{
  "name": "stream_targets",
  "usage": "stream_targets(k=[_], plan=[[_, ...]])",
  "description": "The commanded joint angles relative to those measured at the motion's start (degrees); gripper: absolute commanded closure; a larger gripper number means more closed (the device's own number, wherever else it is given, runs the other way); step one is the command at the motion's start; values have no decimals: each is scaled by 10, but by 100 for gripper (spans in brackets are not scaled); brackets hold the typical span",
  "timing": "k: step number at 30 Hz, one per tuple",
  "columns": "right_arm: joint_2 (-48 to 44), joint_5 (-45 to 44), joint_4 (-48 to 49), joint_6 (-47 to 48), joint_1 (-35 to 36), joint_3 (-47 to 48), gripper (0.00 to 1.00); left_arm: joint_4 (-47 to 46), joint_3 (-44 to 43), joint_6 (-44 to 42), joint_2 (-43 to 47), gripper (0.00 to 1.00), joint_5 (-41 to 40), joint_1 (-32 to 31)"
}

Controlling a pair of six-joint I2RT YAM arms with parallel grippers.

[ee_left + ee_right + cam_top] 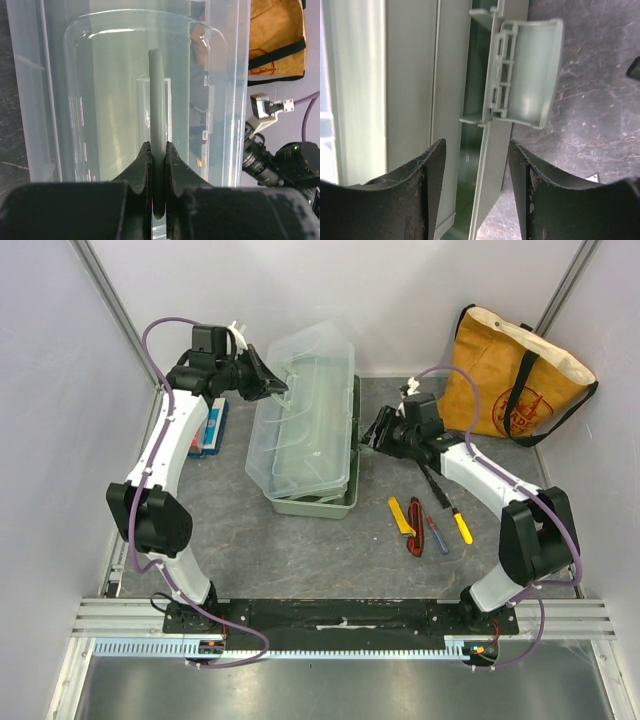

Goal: Pack the tool kit

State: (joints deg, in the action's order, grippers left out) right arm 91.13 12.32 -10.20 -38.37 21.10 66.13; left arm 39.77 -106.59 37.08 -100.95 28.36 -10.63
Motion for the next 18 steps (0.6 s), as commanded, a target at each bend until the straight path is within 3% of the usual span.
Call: stream_targets(k=[1,13,18], plan=[[-6,-21,-26,47,41,0,41,-105,-38,-6,37,98,19,11],[61,-104,-78,37,83,23,61,-114,-22,4,39,98,62,48],[64,-167,-77,11,83,26,81,-131,-22,-1,29,98,125,88]])
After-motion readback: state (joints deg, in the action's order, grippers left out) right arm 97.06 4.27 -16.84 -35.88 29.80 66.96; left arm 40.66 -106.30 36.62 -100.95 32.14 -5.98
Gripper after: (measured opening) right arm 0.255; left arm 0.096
